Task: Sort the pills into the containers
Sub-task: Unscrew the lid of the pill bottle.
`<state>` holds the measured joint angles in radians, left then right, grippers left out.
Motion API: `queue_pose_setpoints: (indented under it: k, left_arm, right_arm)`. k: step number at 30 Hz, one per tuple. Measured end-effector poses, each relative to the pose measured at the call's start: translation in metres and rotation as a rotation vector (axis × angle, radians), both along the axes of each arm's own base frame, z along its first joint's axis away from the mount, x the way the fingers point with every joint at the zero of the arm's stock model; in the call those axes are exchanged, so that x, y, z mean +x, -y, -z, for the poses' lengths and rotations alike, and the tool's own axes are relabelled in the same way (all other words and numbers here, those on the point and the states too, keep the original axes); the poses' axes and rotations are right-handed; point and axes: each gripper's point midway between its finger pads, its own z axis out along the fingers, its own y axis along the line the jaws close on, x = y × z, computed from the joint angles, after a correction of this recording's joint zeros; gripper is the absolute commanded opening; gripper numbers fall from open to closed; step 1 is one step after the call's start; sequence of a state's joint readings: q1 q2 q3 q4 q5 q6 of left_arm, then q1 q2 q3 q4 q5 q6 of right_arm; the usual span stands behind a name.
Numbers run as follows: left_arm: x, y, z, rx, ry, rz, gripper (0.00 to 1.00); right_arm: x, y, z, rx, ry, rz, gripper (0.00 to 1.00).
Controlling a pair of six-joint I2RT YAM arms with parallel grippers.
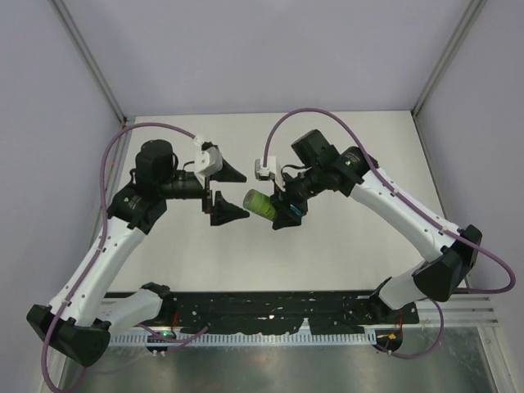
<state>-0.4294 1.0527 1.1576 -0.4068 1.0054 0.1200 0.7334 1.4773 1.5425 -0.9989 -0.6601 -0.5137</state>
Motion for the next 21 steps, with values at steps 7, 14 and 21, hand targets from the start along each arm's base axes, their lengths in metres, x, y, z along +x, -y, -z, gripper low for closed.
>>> queue_pose_setpoints:
  k: [7,14,21]
  left_arm:
    - [-0.020,0.004,0.004,0.025,0.161,0.121,0.97]
    - [-0.027,0.015,0.013,0.040,0.185,0.186,0.63]
    - [-0.021,0.019,0.022,0.054,0.120,0.177,0.11]
  right_arm:
    - [-0.024,0.001,0.001,0.008,-0.087,-0.100,0.07]
    - [-0.030,0.000,-0.002,0.017,-0.109,-0.134,0.06]
    - [-0.028,0.002,0.001,0.000,-0.104,-0.122,0.05]
